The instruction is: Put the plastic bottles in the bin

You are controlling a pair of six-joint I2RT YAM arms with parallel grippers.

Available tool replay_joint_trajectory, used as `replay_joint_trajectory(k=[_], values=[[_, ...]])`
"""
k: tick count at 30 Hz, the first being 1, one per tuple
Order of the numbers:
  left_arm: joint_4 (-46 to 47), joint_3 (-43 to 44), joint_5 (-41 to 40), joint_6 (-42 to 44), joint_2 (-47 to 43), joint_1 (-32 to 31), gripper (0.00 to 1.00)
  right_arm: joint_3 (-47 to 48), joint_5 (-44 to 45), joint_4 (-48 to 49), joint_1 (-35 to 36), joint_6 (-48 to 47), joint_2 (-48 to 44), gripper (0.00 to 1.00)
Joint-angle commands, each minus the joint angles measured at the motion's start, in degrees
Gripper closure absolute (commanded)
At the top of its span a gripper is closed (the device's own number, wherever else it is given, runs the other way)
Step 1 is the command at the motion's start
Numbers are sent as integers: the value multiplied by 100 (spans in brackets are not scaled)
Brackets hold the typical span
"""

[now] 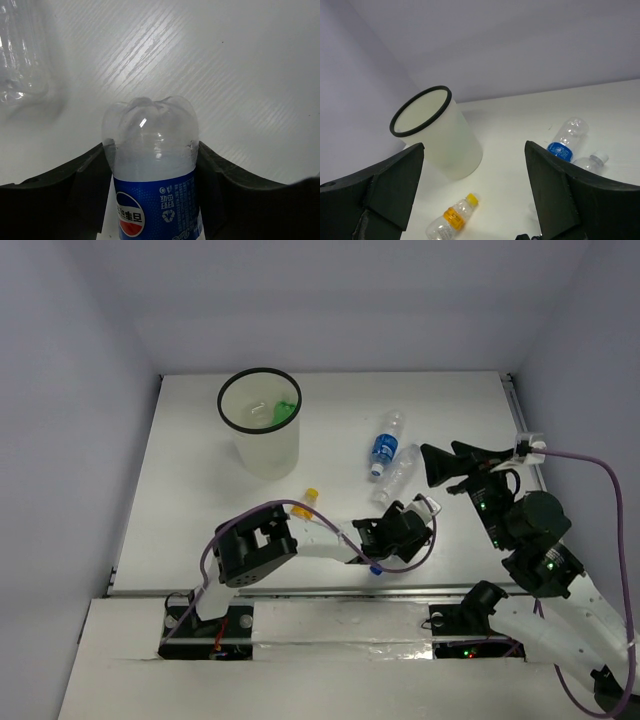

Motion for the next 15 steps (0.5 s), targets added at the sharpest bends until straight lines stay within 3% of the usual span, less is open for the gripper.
replay_joint_trajectory(k=[1, 3, 5, 13, 15], values=[[30, 112, -32, -43, -98, -20, 50, 67, 127, 0, 17, 23, 9, 13], [178, -20, -23, -104, -379, -20, 61, 67, 136, -18, 17, 23, -35, 13], [319, -204, 29, -140, -851, -20, 67, 76, 214, -35, 17, 23, -105, 13], [311, -47, -145, -61, -2259, -20, 68, -170, 619, 35, 17, 216, -833, 24], [425, -56, -251, -8, -2637, 32, 68, -223, 698, 26, 17, 251, -1019, 39]])
